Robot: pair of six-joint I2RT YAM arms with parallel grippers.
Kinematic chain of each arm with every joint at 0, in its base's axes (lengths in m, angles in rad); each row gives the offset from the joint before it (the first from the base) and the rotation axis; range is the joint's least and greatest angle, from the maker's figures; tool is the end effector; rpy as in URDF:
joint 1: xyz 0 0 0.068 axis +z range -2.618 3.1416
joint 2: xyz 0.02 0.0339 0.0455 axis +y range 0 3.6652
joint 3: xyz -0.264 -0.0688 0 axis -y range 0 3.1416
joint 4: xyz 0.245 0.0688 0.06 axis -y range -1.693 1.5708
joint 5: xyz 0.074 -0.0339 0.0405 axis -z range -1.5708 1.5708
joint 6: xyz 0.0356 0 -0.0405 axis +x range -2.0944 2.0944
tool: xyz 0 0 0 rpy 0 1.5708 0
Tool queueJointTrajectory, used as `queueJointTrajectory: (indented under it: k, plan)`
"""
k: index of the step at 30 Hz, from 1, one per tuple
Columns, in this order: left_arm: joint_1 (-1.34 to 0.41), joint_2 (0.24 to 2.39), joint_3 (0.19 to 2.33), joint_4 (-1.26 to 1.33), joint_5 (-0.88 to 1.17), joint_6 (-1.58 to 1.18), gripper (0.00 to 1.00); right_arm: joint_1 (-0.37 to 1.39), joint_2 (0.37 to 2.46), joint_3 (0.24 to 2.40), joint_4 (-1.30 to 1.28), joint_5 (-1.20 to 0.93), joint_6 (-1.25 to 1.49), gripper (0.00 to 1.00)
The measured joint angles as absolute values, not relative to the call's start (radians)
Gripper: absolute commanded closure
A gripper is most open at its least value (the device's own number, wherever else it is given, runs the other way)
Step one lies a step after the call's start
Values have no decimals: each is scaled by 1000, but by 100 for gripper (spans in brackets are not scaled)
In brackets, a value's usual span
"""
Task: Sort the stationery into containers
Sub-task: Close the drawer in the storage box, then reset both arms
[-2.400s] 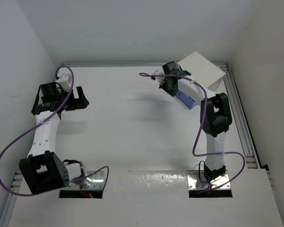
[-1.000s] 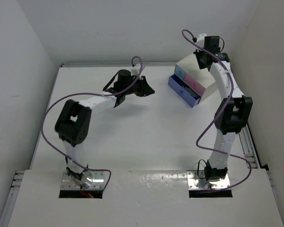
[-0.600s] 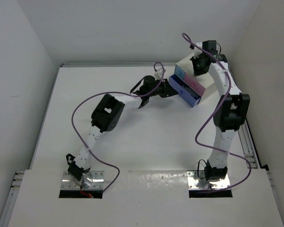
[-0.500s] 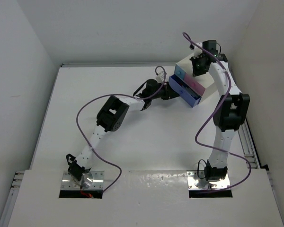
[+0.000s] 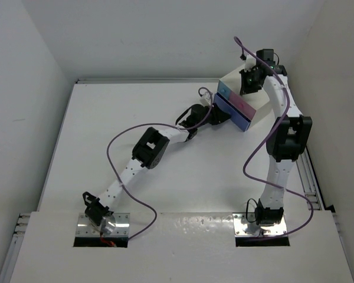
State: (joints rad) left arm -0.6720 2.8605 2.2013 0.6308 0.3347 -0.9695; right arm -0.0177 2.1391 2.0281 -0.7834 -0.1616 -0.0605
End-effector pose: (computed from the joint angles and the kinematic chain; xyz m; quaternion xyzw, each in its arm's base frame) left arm 0.4714 -0.3899 0.0810 0.0100 0.7165 -0.5843 0.3811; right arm 0.4806 -0.0028 0.2834 -0.0469 0.9395 0.0632 0.3334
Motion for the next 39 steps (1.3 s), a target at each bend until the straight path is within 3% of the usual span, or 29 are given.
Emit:
queueJointTrajectory:
  k: [3,17,20,21,22,25,29,30,35,39]
  plan:
    - [-690,2902,2275,638,307,-966,68,-24,2149,2043,-797,-188,-44,100]
    - [-722,2990,2421,698,241,-944,32,-51,2172,2070,-805,-239,9,100]
    - [-717,2943,2318,780,252,-921,18,-51,2171,2070,-804,-240,9,100]
    - [-716,2901,2246,791,255,-908,6,-51,2170,2070,-804,-240,10,100]
    - [-713,2852,2165,808,264,-897,0,-50,2170,2070,-804,-239,12,98]
    - [-688,2670,1903,784,282,-854,0,-49,2167,2074,-813,-233,21,85]
    - [-610,2432,1779,422,288,-682,0,-43,2165,2104,-862,-204,34,45]
    - [-590,2377,1779,323,276,-639,0,-39,2158,2105,-879,-202,43,40]
    - [-466,2019,1757,-156,233,-395,0,3,2006,1983,-905,-207,55,26]
    - [-363,1765,1669,-399,168,-253,0,31,1744,1772,-881,-235,57,23]
